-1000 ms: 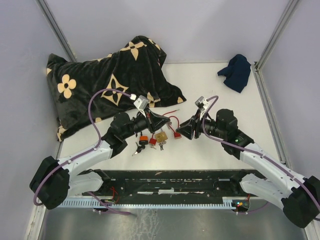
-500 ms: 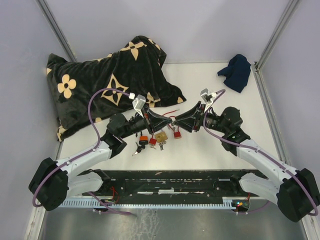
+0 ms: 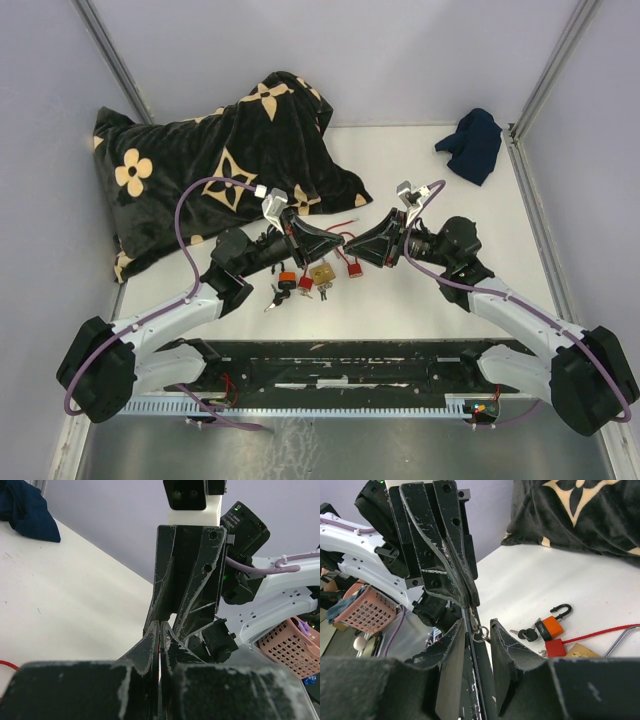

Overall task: Unlock with the key
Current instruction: Pick up the key from the center of the board.

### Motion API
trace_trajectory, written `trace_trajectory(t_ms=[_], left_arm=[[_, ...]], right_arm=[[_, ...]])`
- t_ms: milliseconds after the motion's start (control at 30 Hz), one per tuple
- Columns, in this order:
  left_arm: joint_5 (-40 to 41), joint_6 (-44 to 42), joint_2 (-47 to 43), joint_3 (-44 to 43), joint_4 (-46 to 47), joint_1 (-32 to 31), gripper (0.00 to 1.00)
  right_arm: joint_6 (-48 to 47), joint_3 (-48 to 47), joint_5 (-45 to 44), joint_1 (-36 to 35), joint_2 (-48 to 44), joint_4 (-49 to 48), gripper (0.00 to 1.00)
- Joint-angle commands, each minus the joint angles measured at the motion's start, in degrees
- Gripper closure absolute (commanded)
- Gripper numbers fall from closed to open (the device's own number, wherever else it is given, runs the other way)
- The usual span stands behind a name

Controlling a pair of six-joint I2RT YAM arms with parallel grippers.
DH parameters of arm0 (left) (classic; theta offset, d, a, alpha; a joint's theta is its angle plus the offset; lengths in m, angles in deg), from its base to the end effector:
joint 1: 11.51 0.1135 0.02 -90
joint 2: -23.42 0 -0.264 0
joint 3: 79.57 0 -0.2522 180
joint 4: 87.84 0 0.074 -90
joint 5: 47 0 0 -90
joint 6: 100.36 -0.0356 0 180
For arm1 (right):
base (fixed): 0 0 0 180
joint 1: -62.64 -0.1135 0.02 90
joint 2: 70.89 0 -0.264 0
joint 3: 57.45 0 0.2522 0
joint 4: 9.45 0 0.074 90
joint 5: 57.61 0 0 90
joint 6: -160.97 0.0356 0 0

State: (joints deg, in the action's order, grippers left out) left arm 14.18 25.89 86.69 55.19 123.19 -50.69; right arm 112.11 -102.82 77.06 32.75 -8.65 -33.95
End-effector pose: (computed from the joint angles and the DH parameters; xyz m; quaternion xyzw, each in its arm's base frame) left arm 0.1780 -0.1672 0.2949 0.2101 0.5978 -0.5862 0.5048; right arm 0.1928 0.1397 0.2871 -0.2249 0.6342 0.6081 0.4213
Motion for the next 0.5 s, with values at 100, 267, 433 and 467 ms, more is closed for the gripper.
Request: trace_trajectory(t_ms=[100, 267, 433, 467], left_arm=[[1.0, 1.8, -0.9, 0.0, 3.6, 0.2, 0.97], [1.3, 2.1, -0.7, 0.0, 3.8, 0.1, 0.97], [1.6, 2.5, -0.6, 0.1, 4.3, 0.1, 0.97], [1.6, 2.8, -0.5, 0.1, 4.6, 0.2, 0.97]], right_arm=[[1.8, 0.1, 2.6, 0.2, -1.3, -6.3, 0.66], [3.3, 0.1, 3.5, 0.2, -0.7, -8.3, 0.70], [4.4, 0.1, 3.9, 0.3, 0.1, -9.7, 0.77], [4.5, 0.2, 3.9, 0.2, 0.2, -10.0, 0.78]])
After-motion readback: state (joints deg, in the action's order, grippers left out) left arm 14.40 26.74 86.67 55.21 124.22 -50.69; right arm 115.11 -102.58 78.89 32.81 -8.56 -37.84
